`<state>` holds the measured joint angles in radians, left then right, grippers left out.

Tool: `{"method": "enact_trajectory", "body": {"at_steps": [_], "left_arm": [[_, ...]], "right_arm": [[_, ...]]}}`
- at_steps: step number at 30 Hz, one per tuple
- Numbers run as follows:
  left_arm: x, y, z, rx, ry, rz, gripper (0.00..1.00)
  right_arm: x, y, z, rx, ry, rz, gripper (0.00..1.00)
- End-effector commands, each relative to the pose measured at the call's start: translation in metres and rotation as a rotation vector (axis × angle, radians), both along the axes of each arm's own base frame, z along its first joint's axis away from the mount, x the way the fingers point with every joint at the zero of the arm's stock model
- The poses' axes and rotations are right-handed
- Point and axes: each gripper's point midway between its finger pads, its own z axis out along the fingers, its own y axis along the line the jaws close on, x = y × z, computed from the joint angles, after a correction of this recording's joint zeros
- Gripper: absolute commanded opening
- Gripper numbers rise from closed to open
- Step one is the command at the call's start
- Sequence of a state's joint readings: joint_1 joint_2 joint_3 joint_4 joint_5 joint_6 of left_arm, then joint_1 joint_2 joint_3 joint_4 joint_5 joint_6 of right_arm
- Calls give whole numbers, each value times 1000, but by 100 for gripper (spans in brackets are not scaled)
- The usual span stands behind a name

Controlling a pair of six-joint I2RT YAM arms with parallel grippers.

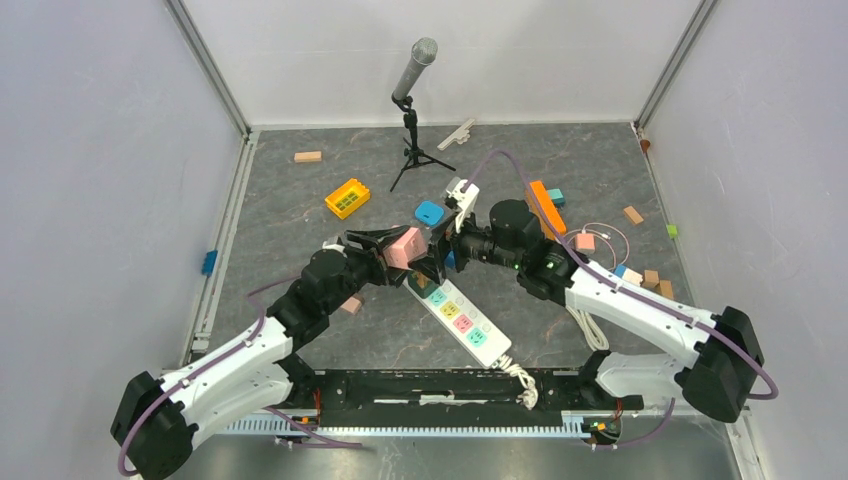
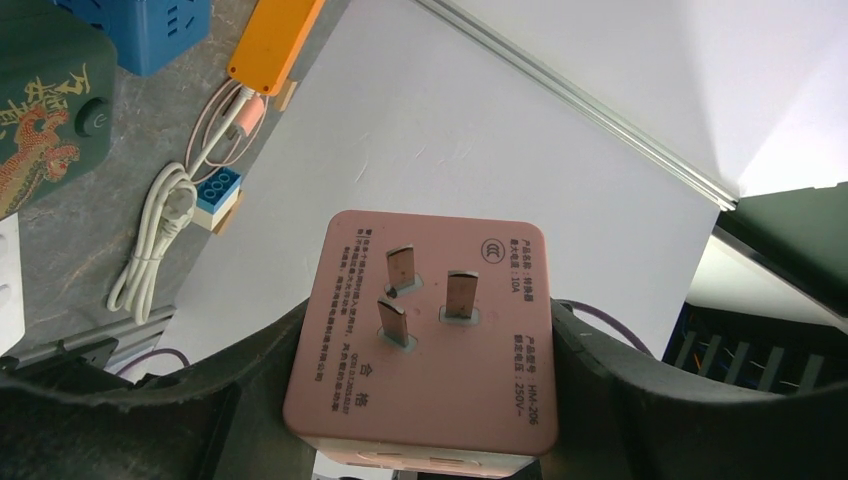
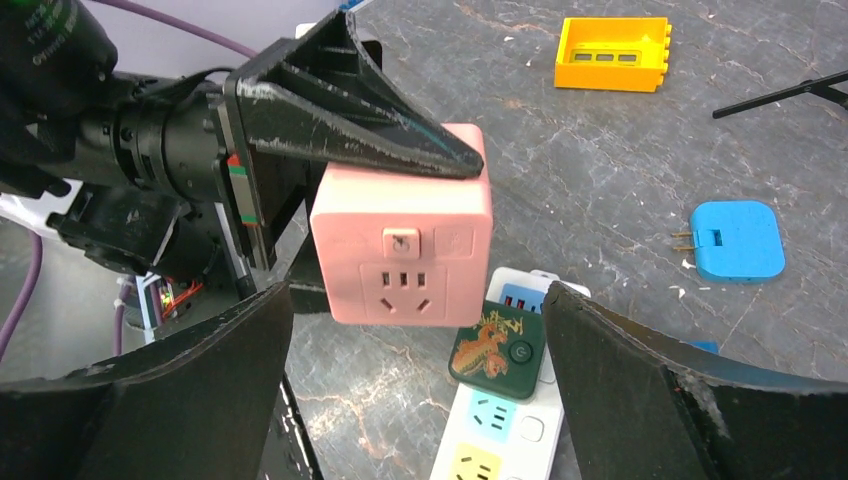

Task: Insert the plug
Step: Pick up the plug from the center of the board.

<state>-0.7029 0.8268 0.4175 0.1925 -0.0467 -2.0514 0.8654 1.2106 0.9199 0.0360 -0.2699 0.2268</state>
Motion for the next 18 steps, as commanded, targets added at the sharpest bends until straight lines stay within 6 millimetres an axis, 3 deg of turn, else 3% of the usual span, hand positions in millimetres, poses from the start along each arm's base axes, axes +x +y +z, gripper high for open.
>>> {"method": "enact_trajectory", "body": {"at_steps": [1, 12, 18], "left_arm": [[-1, -3, 29, -130, -16, -8, 2], [-4, -6, 38, -124, -46, -33, 2], [-7, -8, 40, -127, -50, -57, 2]], "right_arm": [[8, 16, 37, 90, -53, -2, 98], [18, 35, 18, 62, -27, -35, 98], [19, 45, 11, 77, -19, -34, 83]]}}
